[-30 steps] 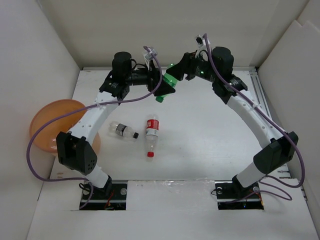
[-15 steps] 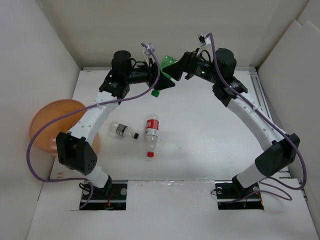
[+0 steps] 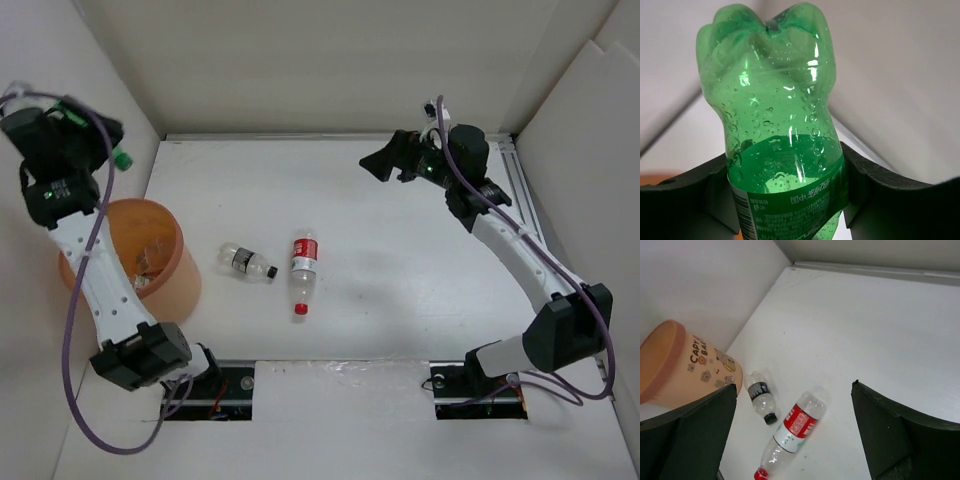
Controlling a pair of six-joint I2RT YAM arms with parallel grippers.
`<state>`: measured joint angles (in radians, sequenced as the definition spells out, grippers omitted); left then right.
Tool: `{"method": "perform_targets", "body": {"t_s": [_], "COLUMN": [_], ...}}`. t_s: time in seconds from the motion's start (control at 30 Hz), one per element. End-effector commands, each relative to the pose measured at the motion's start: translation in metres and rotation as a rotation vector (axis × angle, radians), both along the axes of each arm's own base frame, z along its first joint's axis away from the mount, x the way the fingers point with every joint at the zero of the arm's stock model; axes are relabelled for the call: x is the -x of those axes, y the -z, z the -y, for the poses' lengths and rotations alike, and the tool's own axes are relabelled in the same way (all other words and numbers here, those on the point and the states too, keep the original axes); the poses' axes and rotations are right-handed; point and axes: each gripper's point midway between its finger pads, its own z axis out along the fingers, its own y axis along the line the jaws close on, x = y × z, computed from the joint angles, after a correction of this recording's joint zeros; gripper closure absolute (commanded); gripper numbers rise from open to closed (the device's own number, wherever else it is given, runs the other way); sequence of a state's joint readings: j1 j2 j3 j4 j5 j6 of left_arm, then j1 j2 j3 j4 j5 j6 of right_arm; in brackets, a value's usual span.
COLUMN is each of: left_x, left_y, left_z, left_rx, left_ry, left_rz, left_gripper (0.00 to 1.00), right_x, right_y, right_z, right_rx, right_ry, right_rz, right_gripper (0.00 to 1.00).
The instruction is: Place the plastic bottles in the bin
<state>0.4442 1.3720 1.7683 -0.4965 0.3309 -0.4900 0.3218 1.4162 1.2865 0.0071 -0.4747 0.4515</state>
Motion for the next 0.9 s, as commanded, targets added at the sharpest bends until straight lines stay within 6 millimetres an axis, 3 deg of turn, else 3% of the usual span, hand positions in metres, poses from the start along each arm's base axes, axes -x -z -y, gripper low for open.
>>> {"method": "perform_targets", "body": {"t_s": [0.0, 0.07, 0.1, 0.13, 0.17, 0.2, 0.33, 0.37, 0.4, 0.47, 0.5, 0.63, 0.67, 0.77, 0.8, 0.87], "left_x": [0.059, 0.091, 0.101, 0.112, 0.13, 0.136, 0.147, 0.147, 0.15, 0.15, 0.152, 0.149, 0.15, 0.137, 0.134, 0.12], "left_y": [0.027, 0.031, 0.058, 0.067, 0.063, 0.08, 0.096, 0.102, 0.1, 0.1, 0.101, 0.078, 0.072, 0.056, 0.036, 0.008], "left_z": [-0.03, -0.042, -0.049, -0.054, -0.06, -0.062, -0.064, -0.064, -0.064, -0.064, -0.065, -0.064, -0.064, -0.046, -0.04, -0.026], "left_rx": [0.076, 0.092, 0.12, 0.13, 0.124, 0.141, 0.146, 0.151, 0.145, 0.145, 0.149, 0.119, 0.101, 0.053, 0.021, 0.0], "left_ry": [-0.231, -0.365, -0.413, -0.459, -0.517, -0.55, -0.604, -0.604, -0.612, -0.613, -0.622, -0.592, -0.588, -0.489, -0.45, -0.336], "left_rz": [-0.101, -0.079, -0.121, -0.127, -0.086, -0.115, -0.141, -0.154, -0.146, -0.146, -0.154, -0.122, -0.114, -0.091, -0.044, 0.008], "left_gripper": [1.0, 1.0, 1.0, 1.0, 1.0, 1.0, 0.97, 0.89, 0.53, 0.07, 0.0, 0.0, 0.0, 0.0, 0.0, 0.0], "right_x": [0.004, 0.003, 0.005, 0.002, 0.002, 0.003, 0.005, 0.003, 0.003, 0.006, 0.005, 0.006, 0.008, 0.008, 0.009, 0.009], "right_y": [-0.002, 0.009, 0.016, 0.022, 0.027, 0.033, 0.064, 0.076, 0.08, 0.097, 0.095, 0.117, 0.11, 0.124, 0.117, 0.131], "right_z": [-0.007, -0.013, -0.02, -0.023, -0.027, -0.033, -0.049, -0.053, -0.056, -0.065, -0.07, -0.086, -0.092, -0.104, -0.114, -0.125], "right_rx": [0.038, 0.06, 0.089, 0.108, 0.126, 0.155, 0.267, 0.297, 0.317, 0.368, 0.371, 0.387, 0.369, 0.355, 0.339, 0.35], "right_ry": [-0.015, -0.01, -0.023, -0.018, -0.017, -0.012, 0.019, 0.031, 0.042, 0.055, 0.055, 0.086, 0.081, 0.098, 0.095, 0.118], "right_rz": [0.052, 0.031, 0.024, 0.008, -0.004, -0.007, -0.091, -0.119, -0.13, -0.162, -0.156, -0.234, -0.23, -0.283, -0.274, -0.315], "right_gripper": [0.0, 0.0, 0.0, 0.0, 0.0, 0.0, 0.0, 0.0, 0.0, 0.0, 0.0, 0.0, 0.0, 0.0, 0.0, 0.0]}}
